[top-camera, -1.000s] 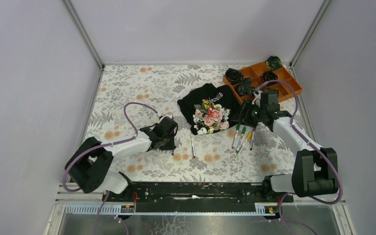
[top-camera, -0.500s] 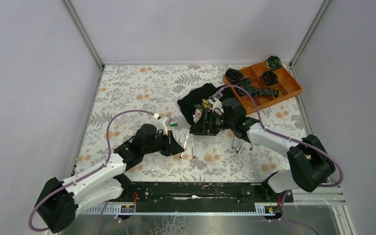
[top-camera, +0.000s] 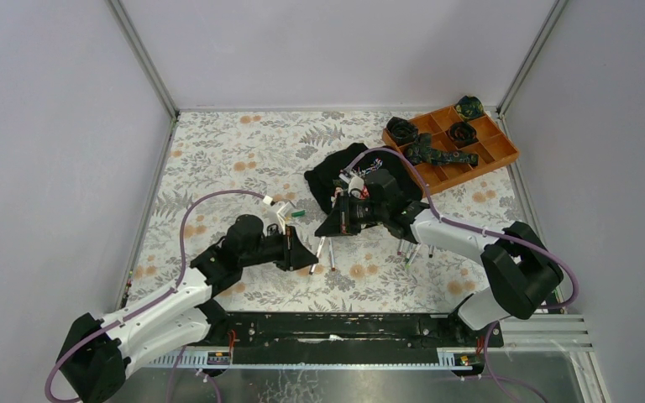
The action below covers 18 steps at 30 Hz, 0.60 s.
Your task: Insert the pens into the pen caps
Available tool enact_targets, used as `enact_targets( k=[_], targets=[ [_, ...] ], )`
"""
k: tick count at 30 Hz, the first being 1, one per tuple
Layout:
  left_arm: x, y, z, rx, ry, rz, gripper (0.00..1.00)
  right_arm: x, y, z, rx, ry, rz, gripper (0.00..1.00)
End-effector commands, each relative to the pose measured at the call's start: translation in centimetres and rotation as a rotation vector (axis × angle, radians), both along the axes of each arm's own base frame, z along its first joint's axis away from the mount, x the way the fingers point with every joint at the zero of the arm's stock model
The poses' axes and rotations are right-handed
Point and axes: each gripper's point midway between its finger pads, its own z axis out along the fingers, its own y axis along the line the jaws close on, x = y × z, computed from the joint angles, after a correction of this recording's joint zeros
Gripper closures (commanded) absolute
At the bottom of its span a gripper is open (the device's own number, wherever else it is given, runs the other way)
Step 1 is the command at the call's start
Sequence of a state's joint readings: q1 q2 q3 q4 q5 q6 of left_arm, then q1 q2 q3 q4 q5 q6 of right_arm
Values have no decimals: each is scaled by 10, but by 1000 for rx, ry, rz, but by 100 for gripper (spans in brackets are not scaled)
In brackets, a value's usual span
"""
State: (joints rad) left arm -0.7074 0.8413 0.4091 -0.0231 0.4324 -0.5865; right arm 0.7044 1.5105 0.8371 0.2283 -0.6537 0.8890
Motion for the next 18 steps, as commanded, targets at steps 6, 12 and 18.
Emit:
enact_targets(
  k=[6, 12, 18],
  targets=[
    [4, -9, 7, -29, -41, -29, 59, -6, 19, 35, 117, -45, 64, 100],
    [22, -2, 10, -6, -51, 90, 99, 2, 20, 29, 53, -129, 58, 77],
    [74, 60, -8, 204, -19, 444, 100, 45, 4, 12, -200, -341, -7, 45]
  ],
)
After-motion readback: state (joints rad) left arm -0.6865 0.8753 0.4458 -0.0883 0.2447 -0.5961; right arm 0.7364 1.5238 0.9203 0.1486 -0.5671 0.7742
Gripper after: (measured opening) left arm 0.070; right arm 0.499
